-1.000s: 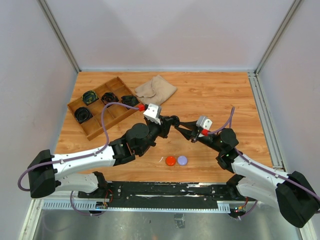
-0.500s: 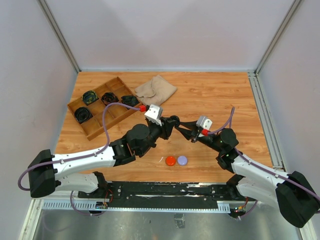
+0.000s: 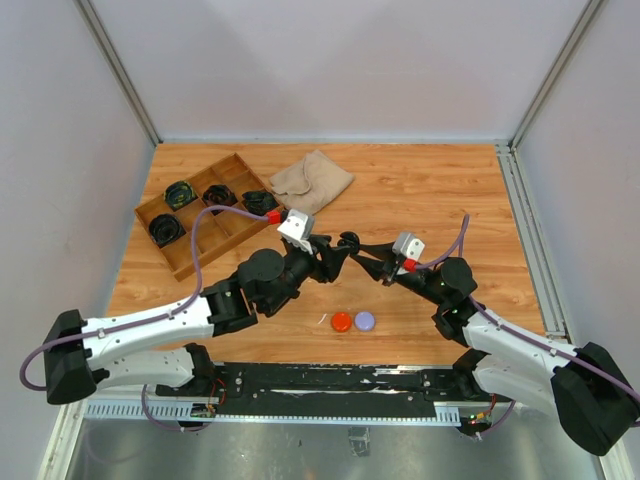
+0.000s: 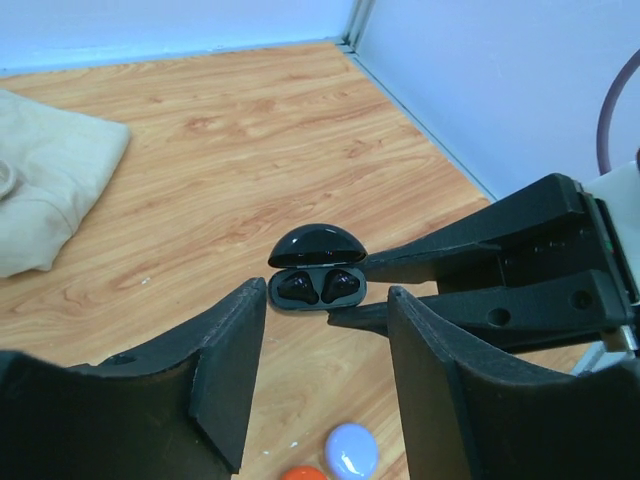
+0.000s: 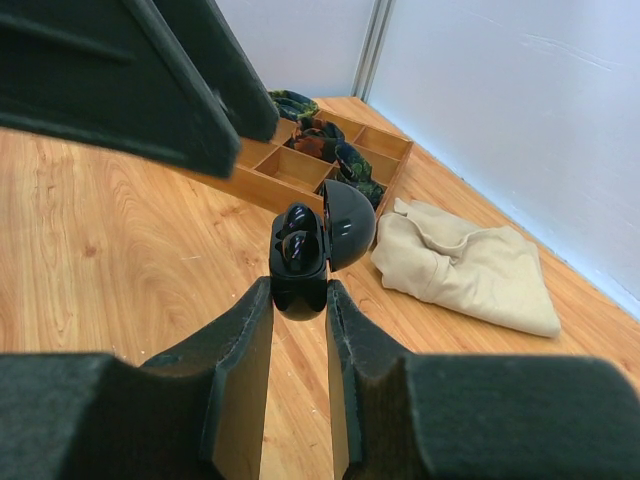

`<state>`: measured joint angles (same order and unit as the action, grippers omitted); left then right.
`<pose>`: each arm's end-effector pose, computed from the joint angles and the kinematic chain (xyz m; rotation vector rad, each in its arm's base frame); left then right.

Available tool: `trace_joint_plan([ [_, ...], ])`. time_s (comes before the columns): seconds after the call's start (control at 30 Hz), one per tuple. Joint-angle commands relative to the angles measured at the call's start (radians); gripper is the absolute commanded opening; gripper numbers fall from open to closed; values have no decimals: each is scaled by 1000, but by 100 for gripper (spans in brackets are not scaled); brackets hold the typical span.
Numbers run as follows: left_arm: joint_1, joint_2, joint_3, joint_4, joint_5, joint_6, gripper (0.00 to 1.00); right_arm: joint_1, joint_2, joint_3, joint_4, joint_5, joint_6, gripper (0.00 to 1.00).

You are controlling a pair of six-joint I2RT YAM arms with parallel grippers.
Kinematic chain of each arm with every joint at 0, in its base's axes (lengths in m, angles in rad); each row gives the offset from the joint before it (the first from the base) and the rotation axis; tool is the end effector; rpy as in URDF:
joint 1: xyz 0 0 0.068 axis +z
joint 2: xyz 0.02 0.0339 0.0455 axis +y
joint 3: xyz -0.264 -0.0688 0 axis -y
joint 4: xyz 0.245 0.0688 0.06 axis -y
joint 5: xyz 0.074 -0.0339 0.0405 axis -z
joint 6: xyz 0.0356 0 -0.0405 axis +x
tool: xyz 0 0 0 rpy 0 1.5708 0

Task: Insert the wireless bluetooth earbuds into the charging case
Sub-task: Place the earbud in the charging case.

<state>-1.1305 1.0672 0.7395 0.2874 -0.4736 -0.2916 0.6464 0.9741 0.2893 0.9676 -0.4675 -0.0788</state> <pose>0.1210 -0.2188 0.3184 0.3152 1.6241 -0.7156 0.1507 0.1338 0.2529 -0.8447 1.0668 0.7802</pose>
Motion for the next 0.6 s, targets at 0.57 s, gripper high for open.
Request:
trace_joint_plan([
  [0.57,291,-136,96,-310,635,-12,78,-106,53,100,3,-295,117,1],
])
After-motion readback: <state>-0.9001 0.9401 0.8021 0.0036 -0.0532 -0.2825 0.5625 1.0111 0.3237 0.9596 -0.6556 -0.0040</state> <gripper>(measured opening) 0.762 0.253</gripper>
